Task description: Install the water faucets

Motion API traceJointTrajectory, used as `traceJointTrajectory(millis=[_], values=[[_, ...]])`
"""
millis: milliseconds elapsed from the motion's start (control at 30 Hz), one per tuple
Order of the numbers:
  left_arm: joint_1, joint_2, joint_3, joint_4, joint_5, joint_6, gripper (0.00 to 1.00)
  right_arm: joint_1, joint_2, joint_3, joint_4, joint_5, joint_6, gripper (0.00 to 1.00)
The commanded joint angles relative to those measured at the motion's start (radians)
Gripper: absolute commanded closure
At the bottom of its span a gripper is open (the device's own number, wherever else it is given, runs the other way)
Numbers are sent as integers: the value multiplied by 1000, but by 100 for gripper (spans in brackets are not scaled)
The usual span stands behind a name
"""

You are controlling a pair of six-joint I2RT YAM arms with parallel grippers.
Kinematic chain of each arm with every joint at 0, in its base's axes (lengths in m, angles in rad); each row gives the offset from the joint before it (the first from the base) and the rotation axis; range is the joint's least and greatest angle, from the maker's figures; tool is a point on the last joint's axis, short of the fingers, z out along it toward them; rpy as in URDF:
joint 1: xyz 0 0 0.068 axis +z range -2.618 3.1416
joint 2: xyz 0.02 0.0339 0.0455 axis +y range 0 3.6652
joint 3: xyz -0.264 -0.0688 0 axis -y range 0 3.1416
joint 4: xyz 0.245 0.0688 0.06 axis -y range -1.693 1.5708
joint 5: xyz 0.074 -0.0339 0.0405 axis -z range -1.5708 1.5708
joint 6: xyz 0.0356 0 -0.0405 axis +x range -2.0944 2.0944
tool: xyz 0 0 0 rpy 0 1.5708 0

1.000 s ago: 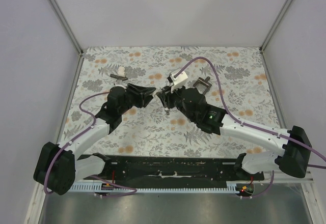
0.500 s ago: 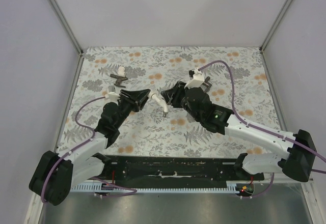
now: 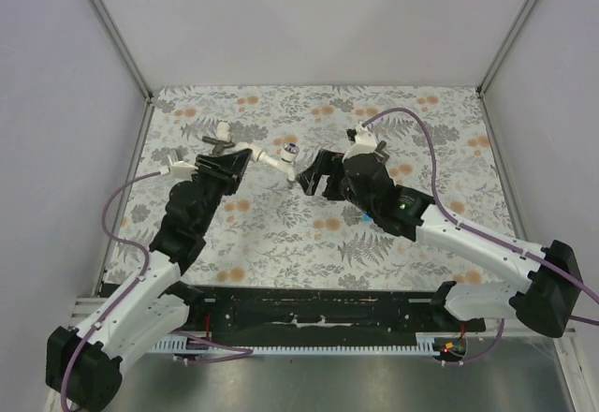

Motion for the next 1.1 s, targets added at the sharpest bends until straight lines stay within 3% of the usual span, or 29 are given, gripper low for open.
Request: traceJointTrajectory(millis=[0,100,200,500,767,933,1000,1067], values=[[2,11,226,-350,-79,57,98,-1,-39,97,-32,-103,-587,3],[2,48,287,-438,-71,94,98,6,-54,114,-85,-154,-832,2],[1,46,280,-409,-62,80,98,3,-71,100,-67,-217,-890,2],[2,19,277,-303,10,72,98,3,-4,45,248,-221,-513,2],[2,-35,242,-243,46,28,98,3,87,76,351,-191,-342,6],[2,-80,227,-234,52,17,98,0,127,71,430,-247,-261,20],[2,-89,219,-217,58,12,98,-3,138,62,482,-281,-227,30],[1,-93,211,-206,75,18,98,-9,138,40,543,-325,-206,48]])
